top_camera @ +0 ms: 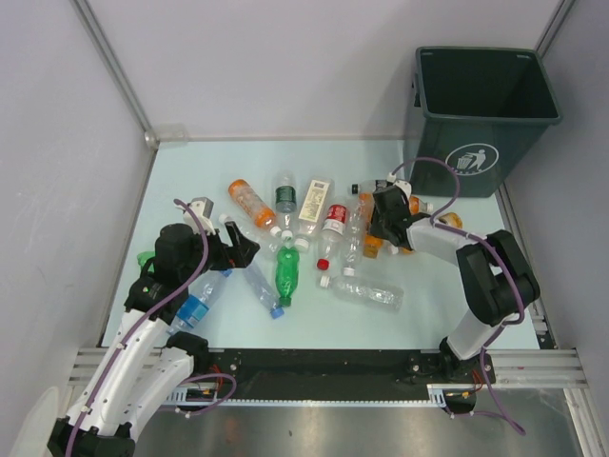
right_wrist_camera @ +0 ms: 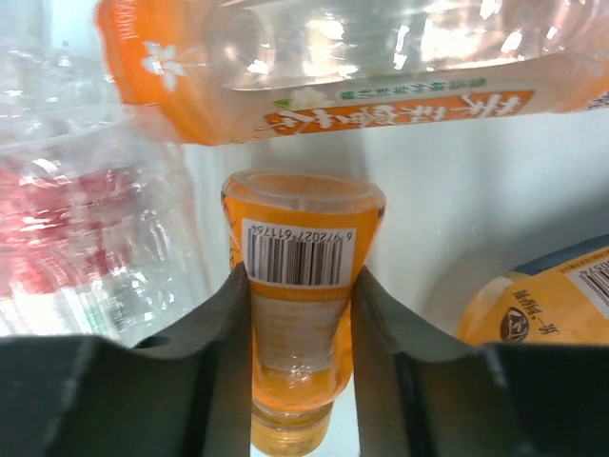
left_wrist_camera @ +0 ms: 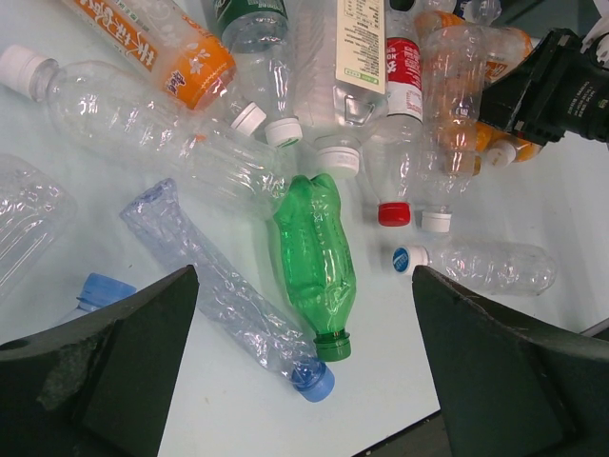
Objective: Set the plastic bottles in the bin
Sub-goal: Pick up the plastic bottle at the center of the board.
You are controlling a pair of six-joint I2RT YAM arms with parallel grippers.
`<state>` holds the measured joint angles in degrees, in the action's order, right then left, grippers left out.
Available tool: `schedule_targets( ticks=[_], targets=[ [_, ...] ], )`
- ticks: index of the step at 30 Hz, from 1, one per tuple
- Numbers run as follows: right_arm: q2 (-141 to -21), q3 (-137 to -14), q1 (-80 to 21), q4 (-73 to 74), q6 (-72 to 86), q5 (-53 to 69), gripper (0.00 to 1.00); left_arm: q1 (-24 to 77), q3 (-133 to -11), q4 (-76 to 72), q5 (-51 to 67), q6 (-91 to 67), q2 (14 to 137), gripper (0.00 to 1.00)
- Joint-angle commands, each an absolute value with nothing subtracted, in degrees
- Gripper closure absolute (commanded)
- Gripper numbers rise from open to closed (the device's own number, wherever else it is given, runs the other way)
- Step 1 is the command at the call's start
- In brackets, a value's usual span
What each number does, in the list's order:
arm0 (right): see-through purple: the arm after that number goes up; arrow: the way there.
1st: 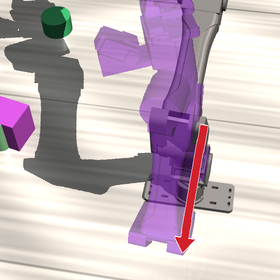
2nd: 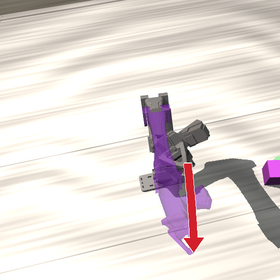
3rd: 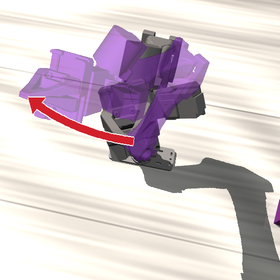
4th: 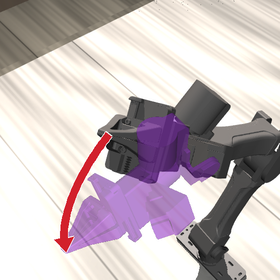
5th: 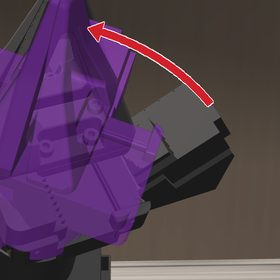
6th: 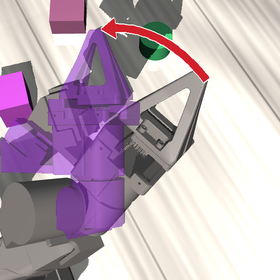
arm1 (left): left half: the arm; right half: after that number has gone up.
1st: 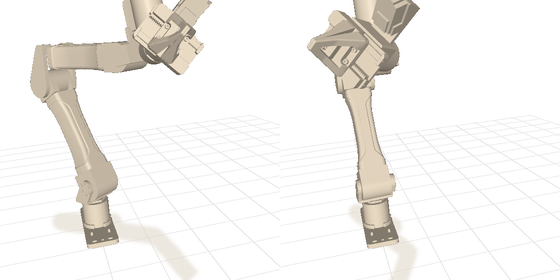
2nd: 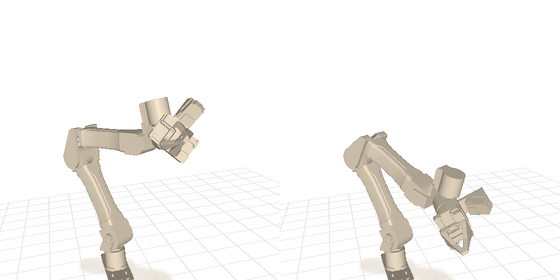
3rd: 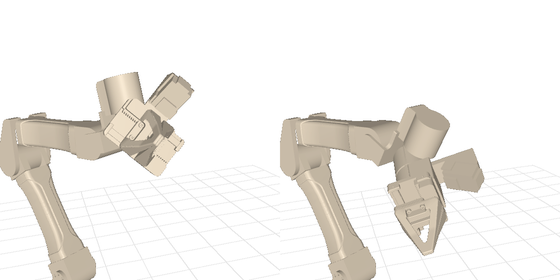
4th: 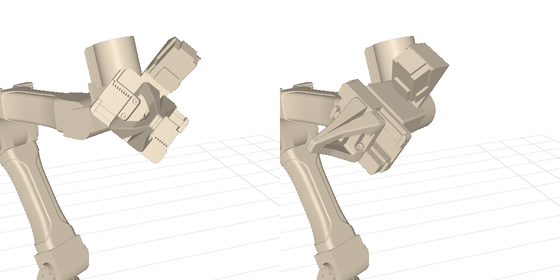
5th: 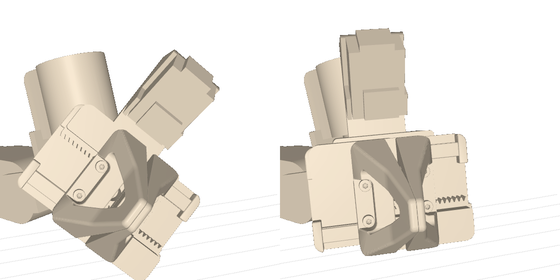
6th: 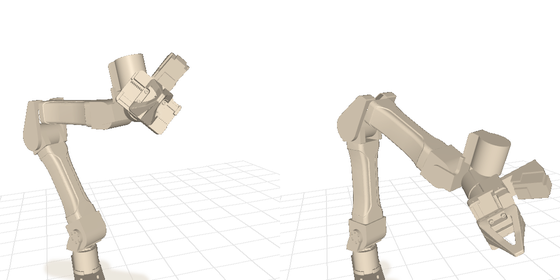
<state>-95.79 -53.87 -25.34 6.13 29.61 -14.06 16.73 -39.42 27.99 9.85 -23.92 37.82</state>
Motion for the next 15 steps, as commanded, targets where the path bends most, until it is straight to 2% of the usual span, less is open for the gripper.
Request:
schedule_targets(
  ticks=[1,2,8,15],
  targets=[
    [-93.43,-53.79,-26.98,6.50,28.92,-16.52,0.73,16.26,-39.55,26.63,10.55,-23.55,37.00,0.00],
    [-92.82,-53.70,-27.42,6.76,28.83,-16.87,0.77,16.26,-39.55,26.72,10.46,-23.47,37.00,0.00],
    [-85.53,-53.79,-29.18,9.40,28.56,-20.30,0.86,16.26,-39.55,26.72,10.46,-23.38,36.48,0.00],
    [-75.60,-53.70,-30.06,12.74,28.30,-22.94,0.87,16.26,-39.55,26.89,10.11,-23.55,35.60,0.00]
  ],
)
